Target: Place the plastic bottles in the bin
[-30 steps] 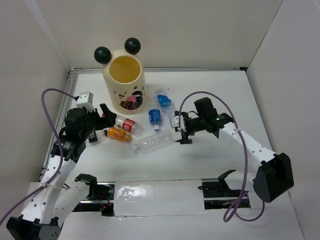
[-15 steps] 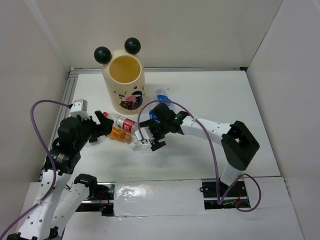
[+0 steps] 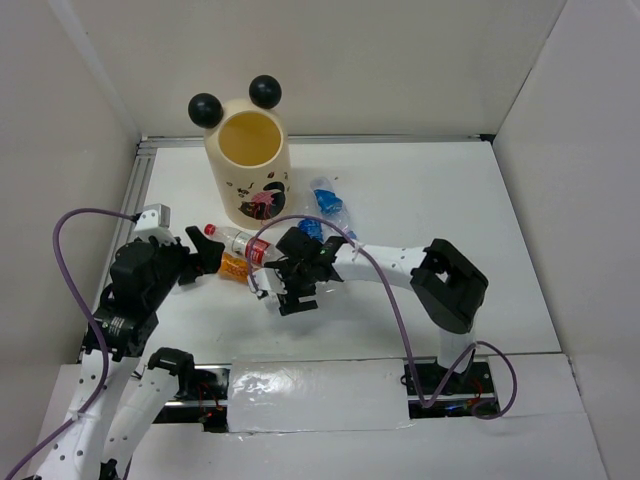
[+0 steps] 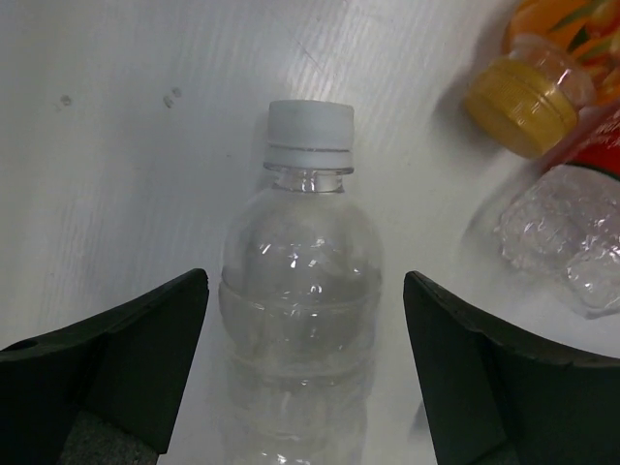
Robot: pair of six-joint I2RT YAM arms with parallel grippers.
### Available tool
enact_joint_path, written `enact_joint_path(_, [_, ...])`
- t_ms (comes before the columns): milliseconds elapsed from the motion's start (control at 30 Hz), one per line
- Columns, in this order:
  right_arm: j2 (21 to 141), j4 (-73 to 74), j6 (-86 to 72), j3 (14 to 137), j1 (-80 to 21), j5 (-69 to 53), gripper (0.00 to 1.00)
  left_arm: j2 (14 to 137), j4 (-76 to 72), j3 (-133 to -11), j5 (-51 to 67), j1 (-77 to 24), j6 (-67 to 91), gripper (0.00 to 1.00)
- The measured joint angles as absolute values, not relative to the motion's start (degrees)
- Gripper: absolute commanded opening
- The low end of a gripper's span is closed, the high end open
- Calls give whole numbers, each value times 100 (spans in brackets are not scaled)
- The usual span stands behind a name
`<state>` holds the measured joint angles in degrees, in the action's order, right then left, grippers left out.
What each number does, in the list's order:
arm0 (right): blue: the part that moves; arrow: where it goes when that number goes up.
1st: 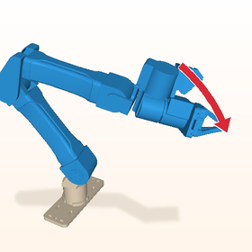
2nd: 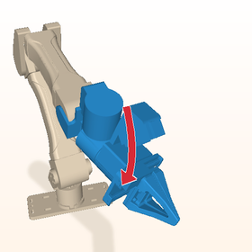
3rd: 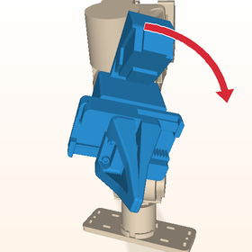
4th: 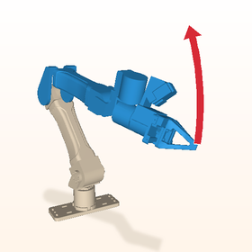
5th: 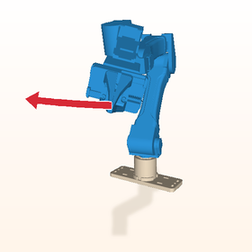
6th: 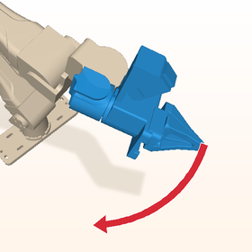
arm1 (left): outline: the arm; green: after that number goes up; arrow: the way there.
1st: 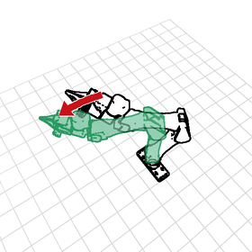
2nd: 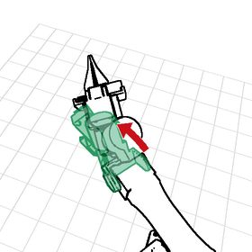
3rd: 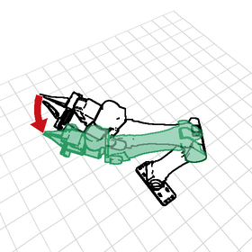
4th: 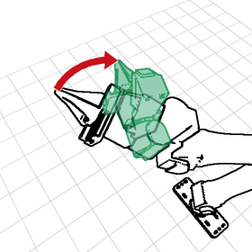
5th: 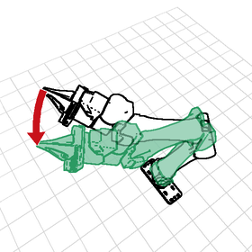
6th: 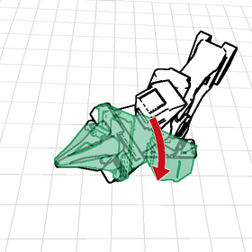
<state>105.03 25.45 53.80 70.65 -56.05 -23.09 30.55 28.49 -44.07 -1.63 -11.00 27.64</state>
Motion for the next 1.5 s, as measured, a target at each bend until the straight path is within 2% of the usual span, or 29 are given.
enact_joint_path(167, [10860, 2676, 4967, 7225, -5721, -1726, 85, 3052, 2864, -4383, -163, -1100, 2764, 99])
enact_joint_path(233, [11030, 2757, 4836, 7293, -5780, -1577, 77, 3046, 2875, -4381, -165, -1100, 2764, 99])
enact_joint_path(333, [11034, 2834, 4764, 7321, -5850, -1400, 59, 3002, 2880, -4381, -165, -1100, 2762, 99])
enact_joint_path(367, [11032, 2853, 4748, 7323, -5870, -1372, 41, 2985, 2880, -4381, -165, -1100, 2759, 99])
enact_joint_path(400, [11021, 2891, 4733, 7334, -5870, -1374, 28, 2974, 2880, -4381, -165, -1100, 2757, 99])
enact_joint_path(433, [11008, 2974, 4744, 7363, -5850, -1437, 17, 2974, 2880, -4381, -165, -1100, 2755, 99])
enact_joint_path(467, [10986, 3151, 4759, 7428, -5833, -1559, 14, 2974, 2880, -4381, -165, -1100, 2755, 99])
enact_joint_path(633, [10761, 4270, 5017, 8202, -5481, -2779, 14, 2934, 2882, -4381, -163, -1100, 2744, 99])
enact_joint_path(700, [10388, 4469, 5137, 9098, -4928, -3395, 8, 2904, 2882, -4381, -174, -1100, 2768, 99])
enact_joint_path(733, [10221, 4425, 5192, 9459, -4654, -3712, 2, 2893, 2882, -4381, -200, -1100, 2812, 99])
enact_joint_path(833, [9553, 3706, 5183, 9891, -3822, -4418, 0, 2880, 2902, -4381, -425, -1100, 3107, 99])
enact_joint_path(1000, [9056, 1686, 4842, 9983, -3192, -5293, 8, 3013, 3122, -4381, -878, -1100, 4141, 98])
enact_joint_path(1200, [10462, 165, 4226, 11244, -3520, -5843, 8, 3133, 3157, -4115, -823, -1100, 5081, 96])
enact_joint_path(1367, [11944, -1173, 2565, 12420, -3632, -5778, 8, 3092, 3444, -4001, -978, -1100, 5717, 100])
enact_joint_path(1500, [13080, -1890, 1387, 13782, -3607, -5682, 12, 3061, 3839, -3997, -1223, -1100, 6366, 100])
